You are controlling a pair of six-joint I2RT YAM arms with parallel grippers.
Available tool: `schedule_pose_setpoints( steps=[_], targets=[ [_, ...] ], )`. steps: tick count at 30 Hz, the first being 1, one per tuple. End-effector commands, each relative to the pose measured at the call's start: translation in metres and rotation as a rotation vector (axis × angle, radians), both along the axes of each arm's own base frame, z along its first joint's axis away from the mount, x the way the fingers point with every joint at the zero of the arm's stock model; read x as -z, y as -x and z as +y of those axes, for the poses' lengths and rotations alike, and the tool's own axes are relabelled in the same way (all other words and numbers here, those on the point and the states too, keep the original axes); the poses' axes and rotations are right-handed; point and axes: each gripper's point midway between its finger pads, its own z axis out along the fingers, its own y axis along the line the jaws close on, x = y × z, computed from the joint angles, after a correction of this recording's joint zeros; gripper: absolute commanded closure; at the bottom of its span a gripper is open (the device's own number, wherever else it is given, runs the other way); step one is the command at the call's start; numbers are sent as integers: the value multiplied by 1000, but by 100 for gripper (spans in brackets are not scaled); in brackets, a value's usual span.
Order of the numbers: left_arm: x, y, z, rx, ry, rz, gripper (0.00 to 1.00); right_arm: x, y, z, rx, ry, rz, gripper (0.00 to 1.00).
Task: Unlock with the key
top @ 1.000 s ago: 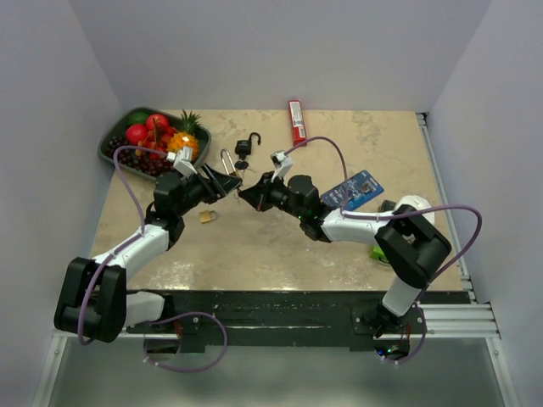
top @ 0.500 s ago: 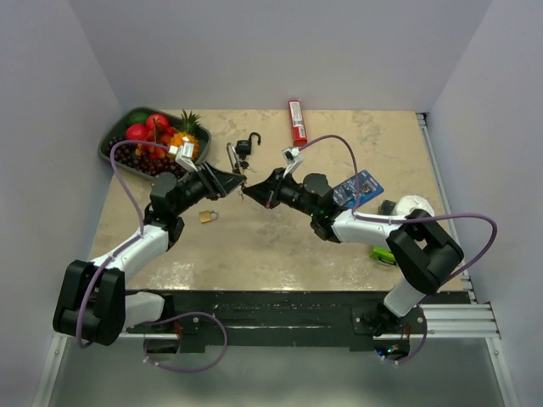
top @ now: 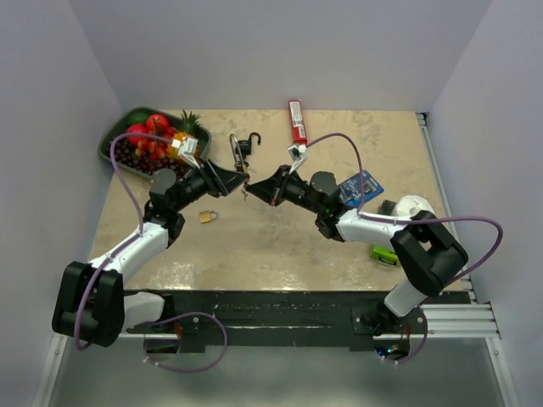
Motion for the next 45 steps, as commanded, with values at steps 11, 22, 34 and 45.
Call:
schedule_pose_setpoints(
  steps=[11, 22, 34, 45],
  targets=[
    [-7, -6, -3, 4, -57, 13, 100, -11, 22, -42, 20, 149, -97, 44],
    [-5, 43, -20, 329, -107, -115, 100, -95, 37, -78, -61, 65, -279, 24],
    [-16, 134, -37, 752, -66, -251, 100, -128, 64, -61, -330, 118, -498, 19],
    [-15, 153, -45, 846, -64, -264, 100, -124, 86, -64, -448, 131, -541, 22]
  ],
)
